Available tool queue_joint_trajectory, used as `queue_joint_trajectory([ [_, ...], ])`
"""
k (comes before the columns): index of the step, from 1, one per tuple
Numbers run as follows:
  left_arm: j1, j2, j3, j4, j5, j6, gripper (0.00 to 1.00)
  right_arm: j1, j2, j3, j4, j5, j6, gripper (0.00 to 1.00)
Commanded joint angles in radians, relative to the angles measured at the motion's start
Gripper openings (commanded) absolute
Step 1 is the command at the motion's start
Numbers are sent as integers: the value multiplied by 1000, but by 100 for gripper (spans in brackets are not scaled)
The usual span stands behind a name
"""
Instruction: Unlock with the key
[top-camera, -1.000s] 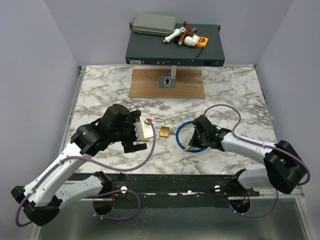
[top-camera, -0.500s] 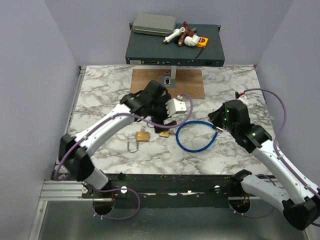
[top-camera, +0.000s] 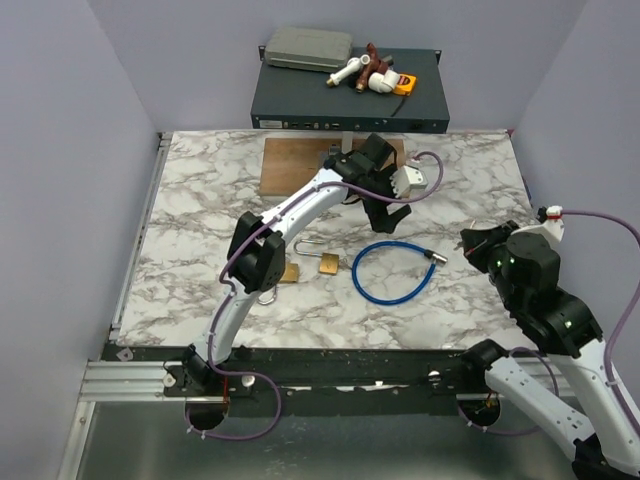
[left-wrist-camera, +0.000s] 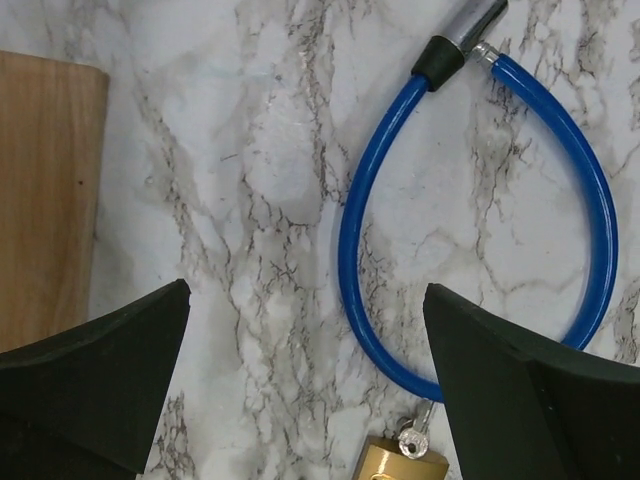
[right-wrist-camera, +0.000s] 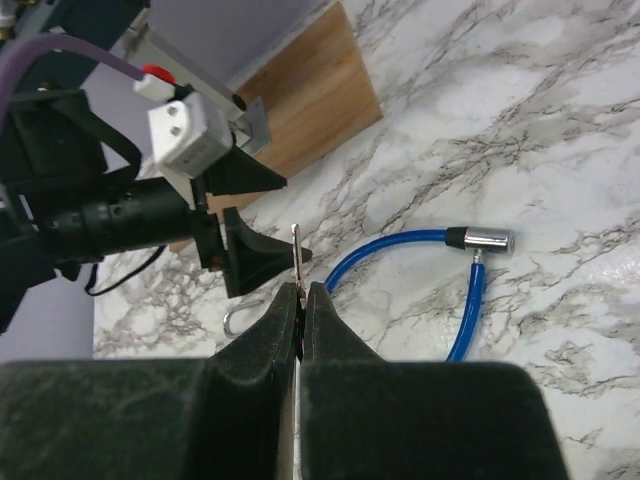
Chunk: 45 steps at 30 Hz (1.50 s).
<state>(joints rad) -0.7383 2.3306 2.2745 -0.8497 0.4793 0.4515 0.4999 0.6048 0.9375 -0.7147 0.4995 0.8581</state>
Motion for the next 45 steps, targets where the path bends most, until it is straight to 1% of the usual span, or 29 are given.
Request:
queue_joint_trajectory([
  [1, -66, 4, 2, 41, 72, 3, 99, -3, -66, 23, -33, 39, 3, 1],
  [4, -111, 23, -10, 35, 43, 1, 98, -3, -100, 29, -17, 28, -19, 1],
  [8, -159, 45, -26, 43, -9, -59, 99, -2, -106, 45, -36, 30, -37, 1],
  [12, -186, 34, -104, 123, -80, -126, 98, -3, -120, 52, -25, 18, -45, 1],
  [14, -193, 18, -145, 153, -125, -173, 96, -3, -123, 65, -34, 14, -45, 1],
  [18, -207, -50, -299, 211, -92, -261, 93, -3, -145, 75, -44, 9, -47, 1],
  [23, -246, -109, -468, 271, -64, -359, 86, -3, -172, 82, -59, 6, -58, 1],
  [26, -278, -124, -524, 291, -56, -408, 80, -3, -173, 85, -63, -7, -65, 1],
  [31, -308, -161, -619, 317, -119, -405, 75, -3, -177, 86, -71, -22, -76, 1],
  [34, -312, -231, -768, 364, -167, -363, 74, -2, -185, 83, -74, -27, -88, 1],
  [37, -317, -294, -894, 370, -226, -304, 72, -3, -186, 74, -66, -34, -101, 1],
  [39, -317, -334, -968, 365, -251, -282, 68, -3, -186, 70, -64, -36, -105, 1],
  [44, -317, -449, -1141, 354, -261, -261, 52, -3, -191, 61, -49, -59, -98, 1],
  [45, -316, -460, -1145, 331, -260, -276, 45, -3, -193, 60, -48, -61, -97, 1],
])
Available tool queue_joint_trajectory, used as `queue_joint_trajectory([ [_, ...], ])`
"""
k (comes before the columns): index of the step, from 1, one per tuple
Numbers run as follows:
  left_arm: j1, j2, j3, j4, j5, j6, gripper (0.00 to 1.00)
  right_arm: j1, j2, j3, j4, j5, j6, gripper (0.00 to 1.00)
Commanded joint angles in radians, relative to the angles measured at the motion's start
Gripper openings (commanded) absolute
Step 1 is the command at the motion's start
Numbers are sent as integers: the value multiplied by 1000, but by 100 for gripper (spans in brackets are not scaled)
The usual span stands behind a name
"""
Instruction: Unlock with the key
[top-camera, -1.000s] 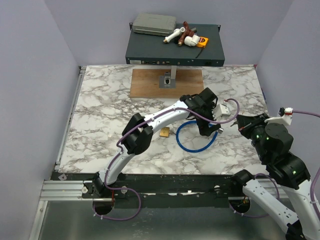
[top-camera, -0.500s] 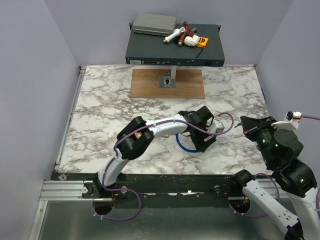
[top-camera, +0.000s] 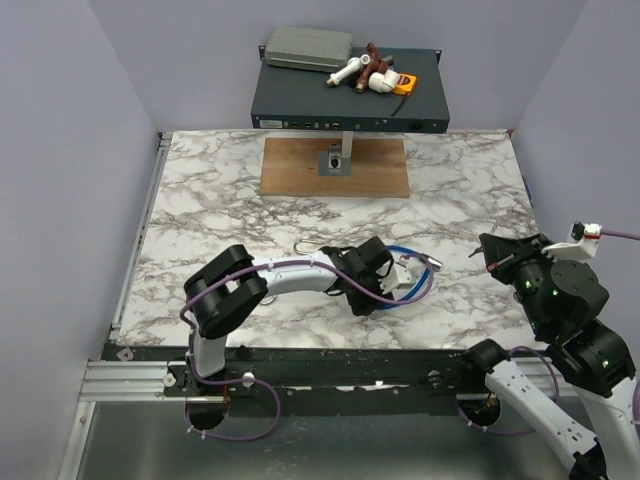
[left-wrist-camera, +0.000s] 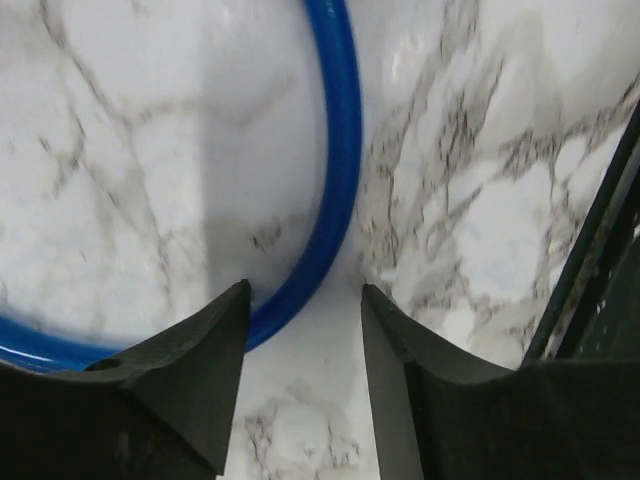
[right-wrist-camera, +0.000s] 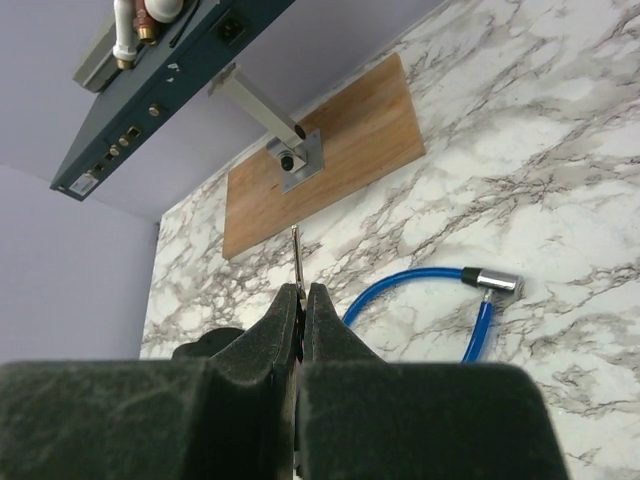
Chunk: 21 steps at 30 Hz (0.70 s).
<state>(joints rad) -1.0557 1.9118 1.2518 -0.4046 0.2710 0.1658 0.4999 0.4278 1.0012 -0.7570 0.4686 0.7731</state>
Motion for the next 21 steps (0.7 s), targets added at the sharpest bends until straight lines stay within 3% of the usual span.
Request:
queue_joint_trajectory([
  [1, 2, -62, -126, -120, -53, 13, 41, -3, -16, -4, -3, -37, -12, 1],
  [4, 2, -98, -122, -145, -70, 19, 30, -3, -16, -6, 3, -53, -4, 1],
  [7, 3, -93, -76, -250, -67, 27, 6, -3, -19, -6, 5, -67, 6, 1],
  [10, 3, -130, -79, -298, -24, 26, 3, -3, -20, -10, 6, -80, 12, 1],
  [15, 6, -189, -135, -327, 17, 24, 15, -3, -11, -13, 30, -86, 4, 1],
  [18, 19, -215, -108, -316, 40, 20, 37, -3, 7, -10, 53, -78, -6, 1],
  [19, 65, -217, 42, -334, 141, -8, 53, -4, 28, -6, 83, -73, -26, 1],
  [21, 98, -196, 121, -347, 184, -15, 58, -3, 35, -2, 87, -67, -32, 1],
])
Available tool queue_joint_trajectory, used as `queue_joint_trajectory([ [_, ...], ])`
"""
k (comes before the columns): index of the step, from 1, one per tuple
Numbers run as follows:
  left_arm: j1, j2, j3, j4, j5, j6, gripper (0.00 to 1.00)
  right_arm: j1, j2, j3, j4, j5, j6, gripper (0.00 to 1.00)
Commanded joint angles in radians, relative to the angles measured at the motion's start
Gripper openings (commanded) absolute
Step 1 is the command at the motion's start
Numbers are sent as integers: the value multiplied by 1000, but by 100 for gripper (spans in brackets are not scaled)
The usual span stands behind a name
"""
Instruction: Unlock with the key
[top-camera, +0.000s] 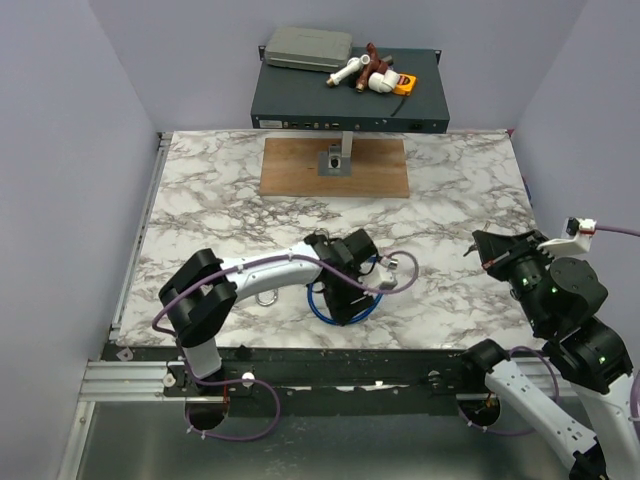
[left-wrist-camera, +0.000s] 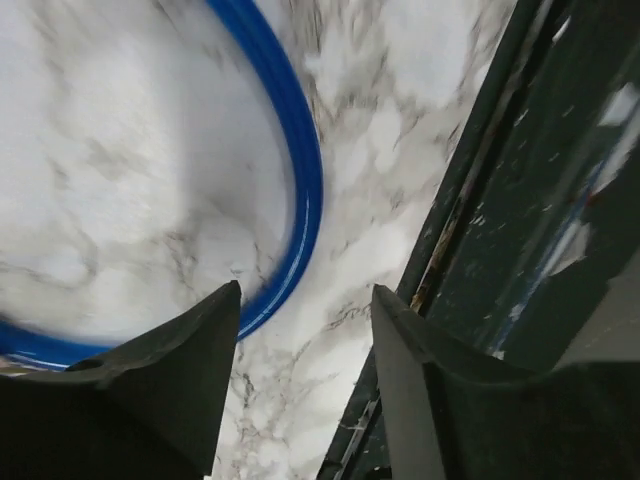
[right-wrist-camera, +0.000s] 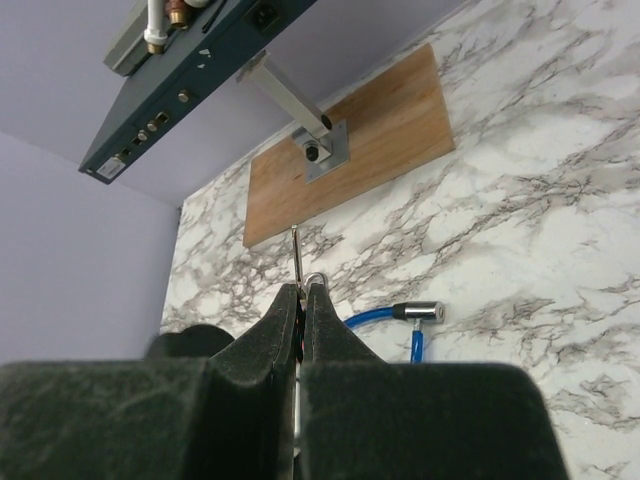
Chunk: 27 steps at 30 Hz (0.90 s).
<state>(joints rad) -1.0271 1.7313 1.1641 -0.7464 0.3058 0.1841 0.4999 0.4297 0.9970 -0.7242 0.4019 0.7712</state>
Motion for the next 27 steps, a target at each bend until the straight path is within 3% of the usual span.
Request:
queue_joint_trajectory([
  [1, 85, -4, 247, -10, 165, -35, 60, -3, 34, 4, 54, 3, -33, 1],
  [6, 162, 95, 376, 51, 163, 23, 78, -3, 36, 2, 64, 26, -39, 1],
  [11, 170, 275, 516, 9, 87, 122, 78, -3, 45, 19, 69, 41, -44, 1],
  [18, 164, 395, 563, 29, 7, 92, 76, -3, 34, 49, 51, 67, -58, 1],
  [27, 160, 411, 487, 94, -102, 88, 69, -3, 22, 48, 46, 55, -68, 1],
])
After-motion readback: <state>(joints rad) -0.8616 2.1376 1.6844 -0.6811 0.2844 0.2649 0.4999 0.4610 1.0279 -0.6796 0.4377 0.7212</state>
